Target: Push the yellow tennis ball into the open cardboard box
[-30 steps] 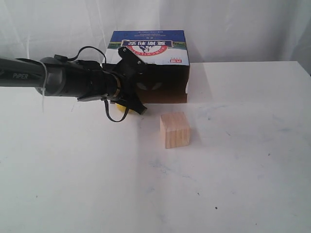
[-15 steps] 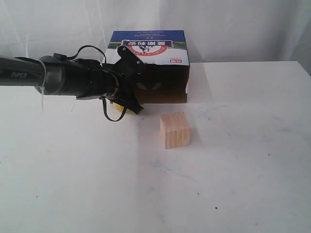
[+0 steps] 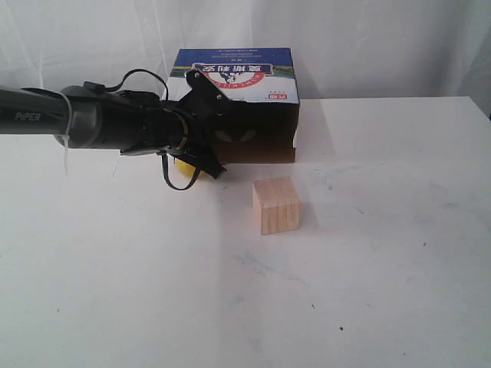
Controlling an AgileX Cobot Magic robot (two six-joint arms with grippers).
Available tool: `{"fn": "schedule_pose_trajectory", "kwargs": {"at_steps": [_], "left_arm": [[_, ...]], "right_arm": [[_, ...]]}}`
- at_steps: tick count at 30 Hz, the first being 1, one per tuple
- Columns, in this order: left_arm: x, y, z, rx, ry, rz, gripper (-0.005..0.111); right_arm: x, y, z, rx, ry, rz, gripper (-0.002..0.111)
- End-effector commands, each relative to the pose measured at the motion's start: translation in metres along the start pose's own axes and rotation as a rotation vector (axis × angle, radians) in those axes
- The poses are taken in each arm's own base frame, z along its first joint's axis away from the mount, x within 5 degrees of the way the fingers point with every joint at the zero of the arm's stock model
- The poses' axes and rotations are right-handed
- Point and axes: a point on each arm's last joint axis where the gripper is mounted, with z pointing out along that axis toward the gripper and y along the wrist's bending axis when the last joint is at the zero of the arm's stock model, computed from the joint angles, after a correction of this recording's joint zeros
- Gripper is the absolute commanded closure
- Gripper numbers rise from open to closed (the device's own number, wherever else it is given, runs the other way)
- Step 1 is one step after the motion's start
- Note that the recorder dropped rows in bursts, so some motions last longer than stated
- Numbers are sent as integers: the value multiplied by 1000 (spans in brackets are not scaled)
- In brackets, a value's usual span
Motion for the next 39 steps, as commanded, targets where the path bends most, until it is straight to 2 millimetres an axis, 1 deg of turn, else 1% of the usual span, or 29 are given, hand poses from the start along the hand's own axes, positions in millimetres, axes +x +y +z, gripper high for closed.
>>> {"fn": "schedule_pose_trajectory", "kwargs": {"at_steps": [1,4,7,9,12,15,19,21,25,29,33,36,39], "left_arm": [[-11,8,-16,-31,-23,11,107],[-15,12,-22,-45,-31,12,107],[-18,10,-26,-52,-31,15,107],[-16,5,-28,-41,-25,21,107],[-6,3,-32,-37,10,27,107],[7,3,-40,-57,69,45,107],[23,8,-53,-80,121,70,107],[32,12,-54,-87,144,76,107],[46,24,-52,-103,180,67,107],[50,37,-50,-118,172,61,107],[53,48,-44,-121,161,47,107],[56,51,-31,-109,154,44,107],[61,45,-17,-84,163,35,107]], "right_arm": [[1,0,0,0,-9,-5,108],[1,0,0,0,-9,-5,108],[1,0,0,0,-9,-5,108],[1,0,0,0,-9,-5,108],[1,0,0,0,-9,-5,108],[1,0,0,0,-9,-5,108],[1,0,0,0,-9,-5,108],[1,0,0,0,-9,-5,108],[1,0,0,0,-9,-5,108],[1,0,0,0,-9,-5,108],[1,0,0,0,-9,-5,108],[1,0,0,0,-9,-5,108],[1,0,0,0,-9,-5,108]]}}
